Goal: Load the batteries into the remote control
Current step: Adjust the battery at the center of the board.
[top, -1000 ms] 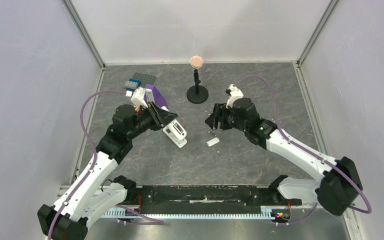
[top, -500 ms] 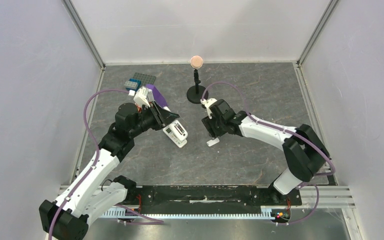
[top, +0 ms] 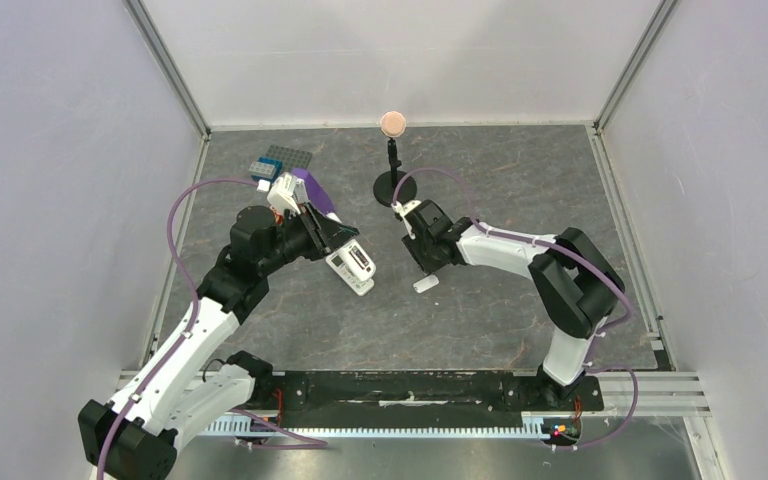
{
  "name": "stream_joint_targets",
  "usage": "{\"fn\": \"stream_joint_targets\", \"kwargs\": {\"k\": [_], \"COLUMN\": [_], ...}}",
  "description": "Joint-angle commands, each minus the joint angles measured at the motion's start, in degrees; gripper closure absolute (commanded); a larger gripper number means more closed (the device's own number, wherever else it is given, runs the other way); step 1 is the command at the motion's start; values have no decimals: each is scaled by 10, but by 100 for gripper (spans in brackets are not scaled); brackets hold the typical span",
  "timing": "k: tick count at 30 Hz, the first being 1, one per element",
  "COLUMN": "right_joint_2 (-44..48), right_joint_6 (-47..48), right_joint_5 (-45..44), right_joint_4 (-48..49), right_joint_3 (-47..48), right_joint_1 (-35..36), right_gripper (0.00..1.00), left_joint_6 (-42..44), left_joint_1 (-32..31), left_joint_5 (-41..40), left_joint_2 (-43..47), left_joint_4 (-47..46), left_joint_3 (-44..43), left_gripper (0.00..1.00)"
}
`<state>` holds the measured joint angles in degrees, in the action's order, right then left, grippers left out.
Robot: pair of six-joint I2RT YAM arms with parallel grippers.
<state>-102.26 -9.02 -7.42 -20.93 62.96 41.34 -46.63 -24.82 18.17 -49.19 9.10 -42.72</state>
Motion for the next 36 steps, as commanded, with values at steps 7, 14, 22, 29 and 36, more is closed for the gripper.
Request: {"fn": "stream_joint_targets", "kwargs": {"k": [7, 14, 22, 29, 36], "right_joint_2": [-29, 19, 173, 230, 209], "right_joint_6": [-36, -130, -440, -626, -799], "right_joint_5": [27, 13, -131, -225, -227], "right_joint_4": [1, 53, 136, 64, -40], "right_joint_3": [22, -31, -199, -230, -223], "right_joint_1": [-19, -59, -106, -106, -107], "right_gripper": [75, 99, 100, 98, 94], "left_joint_6": [9, 16, 11, 3, 4], "left_joint_1": [3, 4, 4, 4, 3], "left_joint_5": [16, 15, 13, 16, 14], "left_joint_2": [16, 32, 36, 33, 38], "left_joint_4": [-27, -30, -34, -45, -42], "left_joint_3": [-1, 3, 8, 15, 18], "left_gripper": [98, 98, 98, 98, 98]}}
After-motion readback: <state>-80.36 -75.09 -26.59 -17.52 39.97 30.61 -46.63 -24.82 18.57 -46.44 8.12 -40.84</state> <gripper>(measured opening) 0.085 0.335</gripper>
